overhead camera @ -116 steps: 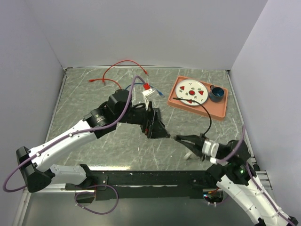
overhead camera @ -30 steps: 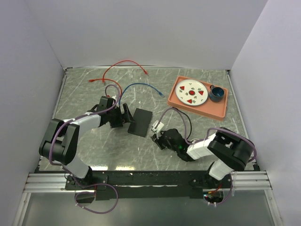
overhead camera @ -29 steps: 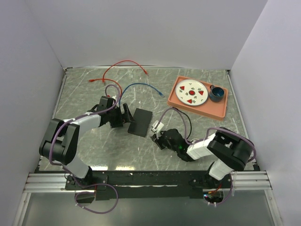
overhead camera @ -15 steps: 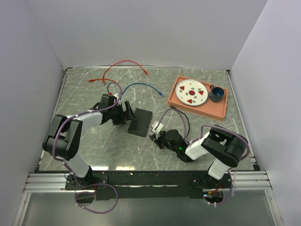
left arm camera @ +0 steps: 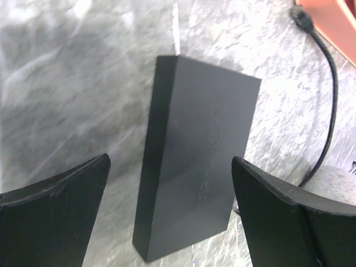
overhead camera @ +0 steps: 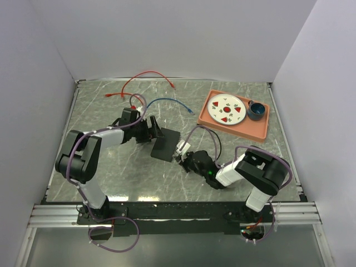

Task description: Insert the plug into the switch port

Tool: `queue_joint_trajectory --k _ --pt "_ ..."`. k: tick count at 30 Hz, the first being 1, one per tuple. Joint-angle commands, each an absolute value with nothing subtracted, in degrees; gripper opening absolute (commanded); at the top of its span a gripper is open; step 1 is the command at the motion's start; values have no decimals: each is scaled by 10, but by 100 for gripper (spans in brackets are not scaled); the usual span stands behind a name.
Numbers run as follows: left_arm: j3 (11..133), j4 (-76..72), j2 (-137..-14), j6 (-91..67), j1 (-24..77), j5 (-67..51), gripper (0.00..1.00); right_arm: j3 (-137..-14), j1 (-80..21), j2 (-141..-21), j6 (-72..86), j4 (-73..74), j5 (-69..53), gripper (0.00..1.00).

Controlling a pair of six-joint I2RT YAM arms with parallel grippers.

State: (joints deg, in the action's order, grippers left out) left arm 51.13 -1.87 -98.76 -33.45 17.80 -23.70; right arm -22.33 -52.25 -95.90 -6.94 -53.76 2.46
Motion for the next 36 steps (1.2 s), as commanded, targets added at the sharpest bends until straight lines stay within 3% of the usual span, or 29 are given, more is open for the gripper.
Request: queue_joint_trajectory --k 1,36 --pt "526 -17 -1020 -310 197 -241 99 -249 -524 -962 -80 -533 36 0" --pt "545 -11 -1067 -303 223 -266 92 -246 -533 -937 -70 -543 16 0"
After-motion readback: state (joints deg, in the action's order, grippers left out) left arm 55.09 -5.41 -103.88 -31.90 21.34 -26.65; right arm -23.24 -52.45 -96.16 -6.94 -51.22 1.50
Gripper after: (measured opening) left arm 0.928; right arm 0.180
